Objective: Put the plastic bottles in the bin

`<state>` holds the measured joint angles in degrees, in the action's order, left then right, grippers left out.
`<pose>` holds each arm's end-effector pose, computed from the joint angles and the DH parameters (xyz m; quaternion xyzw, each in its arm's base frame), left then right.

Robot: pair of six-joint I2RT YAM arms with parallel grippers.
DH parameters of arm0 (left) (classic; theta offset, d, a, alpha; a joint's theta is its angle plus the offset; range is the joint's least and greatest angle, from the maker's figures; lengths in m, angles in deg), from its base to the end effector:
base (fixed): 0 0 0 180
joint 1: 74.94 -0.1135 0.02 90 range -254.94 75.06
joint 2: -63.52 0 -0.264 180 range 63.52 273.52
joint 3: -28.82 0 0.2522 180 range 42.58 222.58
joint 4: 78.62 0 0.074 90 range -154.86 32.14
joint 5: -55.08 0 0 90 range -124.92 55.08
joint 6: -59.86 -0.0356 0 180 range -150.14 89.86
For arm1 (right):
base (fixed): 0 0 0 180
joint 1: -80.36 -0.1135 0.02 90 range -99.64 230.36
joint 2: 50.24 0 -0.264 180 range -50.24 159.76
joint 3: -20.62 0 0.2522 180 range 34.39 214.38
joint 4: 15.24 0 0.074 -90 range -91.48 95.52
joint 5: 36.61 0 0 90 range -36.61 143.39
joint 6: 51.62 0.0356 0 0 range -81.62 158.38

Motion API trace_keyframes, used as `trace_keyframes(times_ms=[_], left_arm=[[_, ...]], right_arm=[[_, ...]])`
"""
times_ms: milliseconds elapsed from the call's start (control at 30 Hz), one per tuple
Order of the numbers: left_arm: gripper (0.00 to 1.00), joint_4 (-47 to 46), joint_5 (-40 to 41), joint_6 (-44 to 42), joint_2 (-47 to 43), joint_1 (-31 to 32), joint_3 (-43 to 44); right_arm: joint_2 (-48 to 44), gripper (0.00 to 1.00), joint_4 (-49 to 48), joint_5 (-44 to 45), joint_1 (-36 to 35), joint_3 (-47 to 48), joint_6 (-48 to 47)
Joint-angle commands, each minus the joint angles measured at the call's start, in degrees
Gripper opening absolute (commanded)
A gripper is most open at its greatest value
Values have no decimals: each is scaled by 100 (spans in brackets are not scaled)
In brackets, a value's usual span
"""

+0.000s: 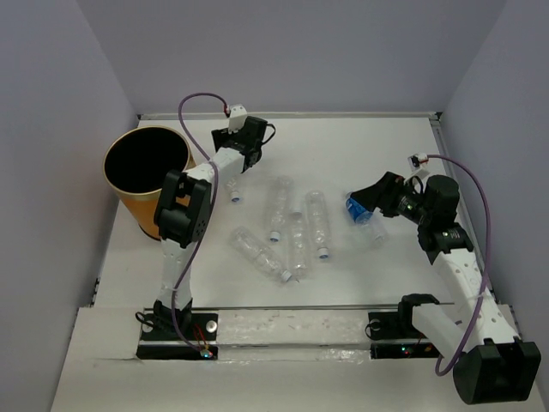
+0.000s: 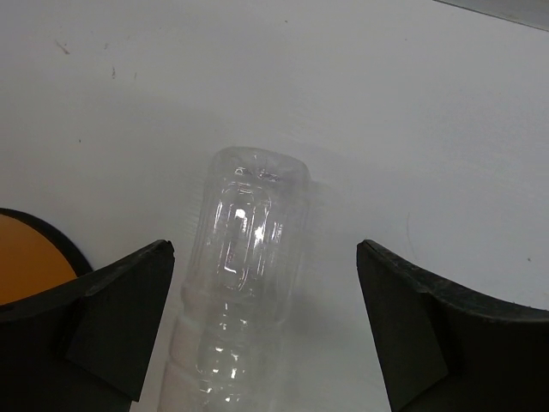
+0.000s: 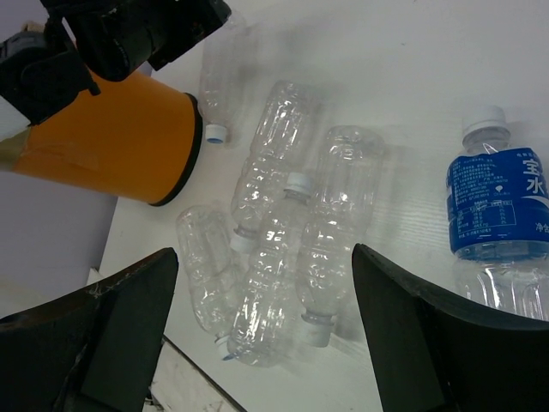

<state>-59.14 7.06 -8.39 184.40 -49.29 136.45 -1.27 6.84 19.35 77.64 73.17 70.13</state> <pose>0.4480 -0.1887 0.2280 -0.1437 0.8248 0.1080 0.5361 0.1954 0.0292 0.2956 0.0289 0.7941 0.3924 0.4632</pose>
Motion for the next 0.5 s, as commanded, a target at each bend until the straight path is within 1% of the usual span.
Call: trace_keyframes(times_ms=[0,267,400,467], left_arm=[[99,-79,118,-49,172,-156,79],[99,-97,-154,-66,524,-376,150],[99,-176,-374,-93,665,-429,185],[96,-211,-444,-145,700,-429,211]], right_arm=[[16,87,-383,-182,-114,120,24],[34,87,-383,-199,-167,129,60],[95,86,-383,-164,-325,173,86],[130,85,-383,-129,-378,208,95]])
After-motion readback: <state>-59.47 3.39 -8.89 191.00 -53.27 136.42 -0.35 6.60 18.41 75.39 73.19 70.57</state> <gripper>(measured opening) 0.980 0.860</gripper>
